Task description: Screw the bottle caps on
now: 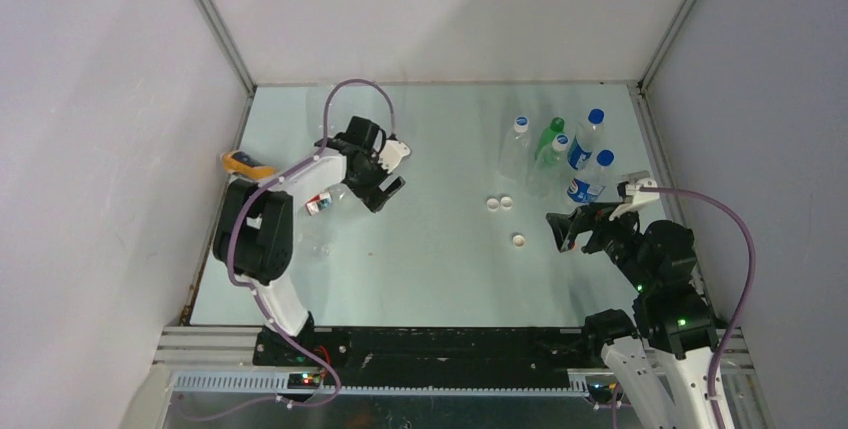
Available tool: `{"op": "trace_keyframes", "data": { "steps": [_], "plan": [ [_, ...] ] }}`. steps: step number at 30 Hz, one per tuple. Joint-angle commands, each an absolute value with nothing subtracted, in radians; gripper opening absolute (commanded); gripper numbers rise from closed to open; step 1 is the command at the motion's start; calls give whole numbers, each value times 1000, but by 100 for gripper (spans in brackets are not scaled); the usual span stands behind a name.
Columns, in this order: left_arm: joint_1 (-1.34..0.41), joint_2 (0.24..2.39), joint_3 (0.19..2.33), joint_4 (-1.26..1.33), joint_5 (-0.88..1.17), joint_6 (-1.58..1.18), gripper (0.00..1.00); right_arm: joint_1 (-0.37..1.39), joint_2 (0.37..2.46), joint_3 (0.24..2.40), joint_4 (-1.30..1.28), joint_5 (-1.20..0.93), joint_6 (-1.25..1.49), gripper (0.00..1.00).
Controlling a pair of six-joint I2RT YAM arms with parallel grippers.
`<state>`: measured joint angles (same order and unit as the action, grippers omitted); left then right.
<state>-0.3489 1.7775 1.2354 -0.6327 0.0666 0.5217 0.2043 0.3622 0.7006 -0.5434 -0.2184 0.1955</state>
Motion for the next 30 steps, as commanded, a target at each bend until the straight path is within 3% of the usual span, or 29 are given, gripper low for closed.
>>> {"op": "trace_keyframes", "data": {
  "steps": [1,9,16,21,25,30],
  "plan": [
    [-344,1598,1176,-539,84,361,99,200,360,769,-598,-107,232,100],
    [-345,1083,959,-347,64,54,100,199,192,742,-539,-5,289,99],
    [-345,668,783,-335,-65,-148,100,200,52,662,-470,44,316,100],
    [-345,586,785,-394,-68,-303,100,202,122,748,-605,39,344,99],
    [-345,550,827,-462,-212,-436,100,202,181,803,-669,84,356,99],
    [-346,405,764,-371,-106,-274,100,201,247,855,-757,137,409,100]
  ]
}}
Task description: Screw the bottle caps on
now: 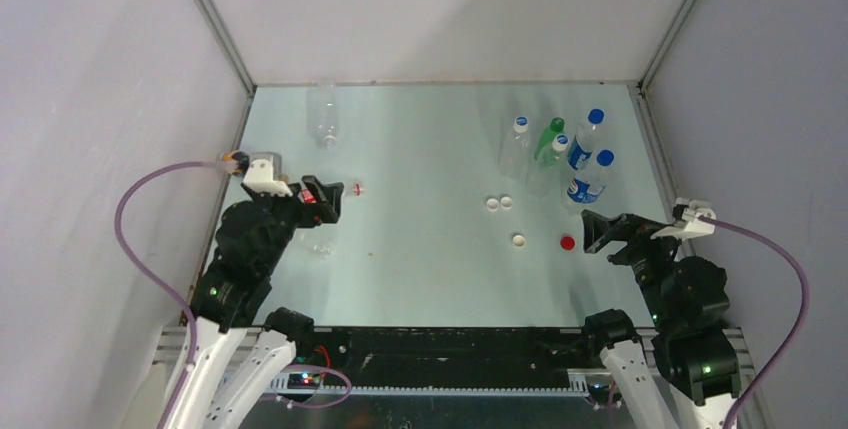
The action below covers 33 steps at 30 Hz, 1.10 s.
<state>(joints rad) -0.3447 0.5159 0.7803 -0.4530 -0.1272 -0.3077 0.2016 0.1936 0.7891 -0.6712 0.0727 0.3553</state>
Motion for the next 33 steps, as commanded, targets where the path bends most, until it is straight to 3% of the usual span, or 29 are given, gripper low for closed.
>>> {"op": "trace_keyframes", "data": {
  "steps": [1,10,15,24,30,33],
  "plan": [
    [-345,382,745,-359,-94,-273,100,201,258,876,-794,139,427,99],
    [-345,565,822,-419,-29,-231,100,186,424,1000,-951,28,487,99],
    [-345,621,812,-373,-13,-152,100,187,421,1004,-901,-22,455,99],
    [-345,989,871,-412,84,-36,100,187,408,972,-879,-185,366,99],
    [-344,1198,956,-489,-46,111,100,186,444,971,-860,-225,334,99],
    [-342,1313,993,-500,-226,205,100,186,447,964,-854,-227,305,99]
  ]
}}
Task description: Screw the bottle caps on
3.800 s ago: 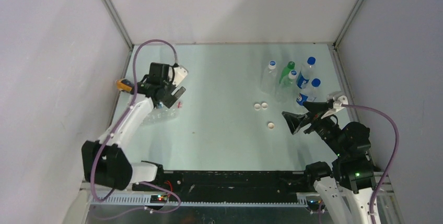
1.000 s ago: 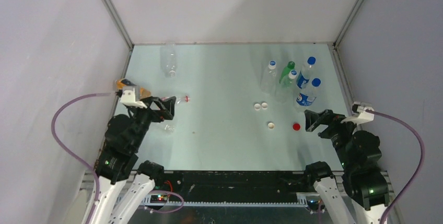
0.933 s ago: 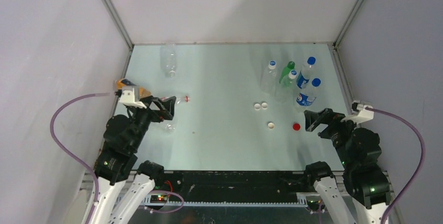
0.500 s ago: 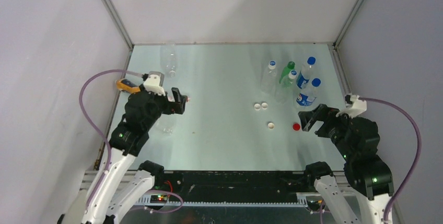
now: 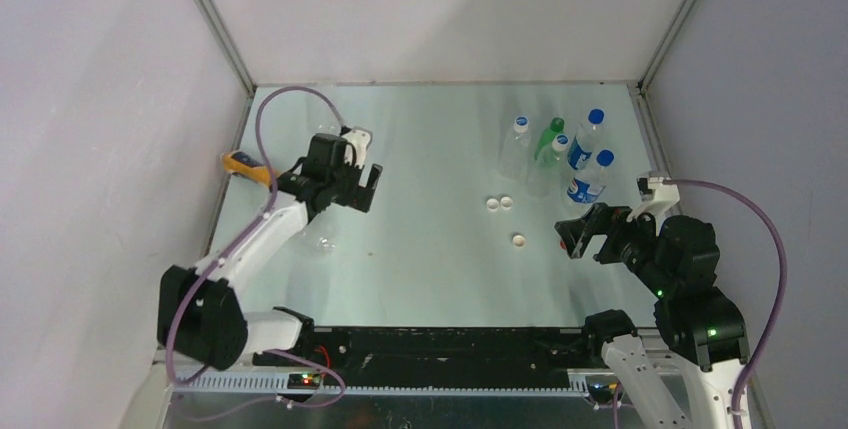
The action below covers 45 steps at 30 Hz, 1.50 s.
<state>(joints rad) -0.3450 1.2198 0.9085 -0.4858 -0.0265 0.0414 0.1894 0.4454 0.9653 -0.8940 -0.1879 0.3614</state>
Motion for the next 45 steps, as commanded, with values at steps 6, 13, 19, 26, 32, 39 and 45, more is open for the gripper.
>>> {"op": "trace_keyframes", "data": {
  "steps": [6,13,19,26,32,39,45],
  "plan": [
    [-309,1494,1091,-600,-378,408,100,186,461,963,-838,-265,264,99],
    [-292,1620,1090,-619,-394,514,100,186,479,963,-848,-284,248,99],
    [-255,1741,1126,-612,-393,527,94,184,481,963,-858,-293,247,99],
    [-223,1799,1164,-622,-337,508,80,184,490,963,-863,-285,250,99],
    [-227,1764,1170,-622,-213,477,64,184,505,963,-870,-257,264,99],
    [-322,1645,1138,-596,-73,433,53,184,543,943,-890,-82,391,99],
    [-481,1476,1082,-533,81,361,47,185,539,839,-937,159,618,99]
  ]
}}
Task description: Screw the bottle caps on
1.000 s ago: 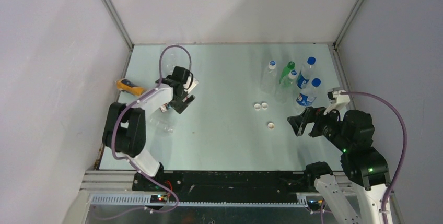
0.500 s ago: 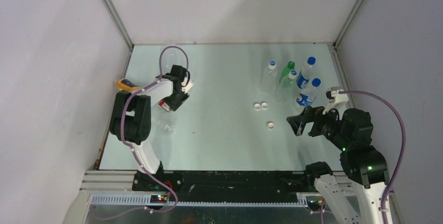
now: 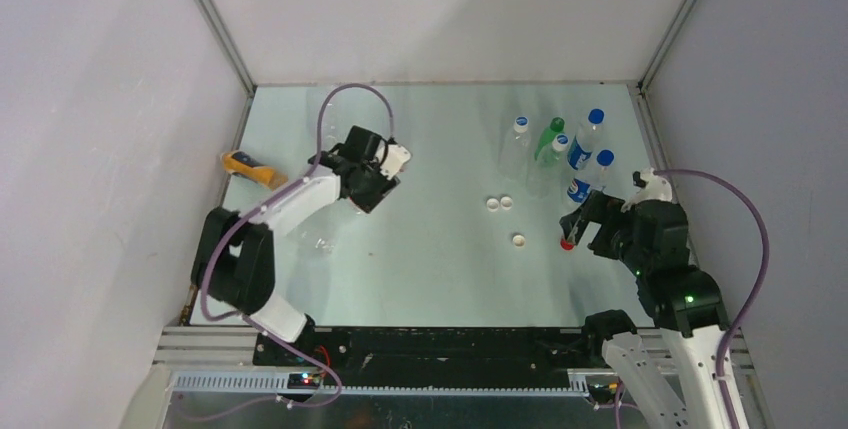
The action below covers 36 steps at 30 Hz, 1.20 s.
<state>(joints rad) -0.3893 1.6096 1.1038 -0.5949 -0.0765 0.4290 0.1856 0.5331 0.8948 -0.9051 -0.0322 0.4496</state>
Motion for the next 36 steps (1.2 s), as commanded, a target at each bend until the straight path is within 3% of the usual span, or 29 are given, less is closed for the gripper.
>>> {"op": "trace_keyframes", "data": {
  "steps": [1,6,16,24,36],
  "plan": [
    [-515,1430,1075,-524,91,346,45,185,540,810,-944,198,663,99],
    [-563,1256,1003,-451,177,290,41,198,569,718,-917,301,787,97],
    [-565,895,817,-318,170,209,39,396,748,564,-752,656,1115,75],
    [-565,820,731,-328,84,226,40,453,1026,561,-635,720,1257,61],
    [-564,822,682,-277,88,187,38,480,1251,561,-590,776,1395,52]
  ]
}}
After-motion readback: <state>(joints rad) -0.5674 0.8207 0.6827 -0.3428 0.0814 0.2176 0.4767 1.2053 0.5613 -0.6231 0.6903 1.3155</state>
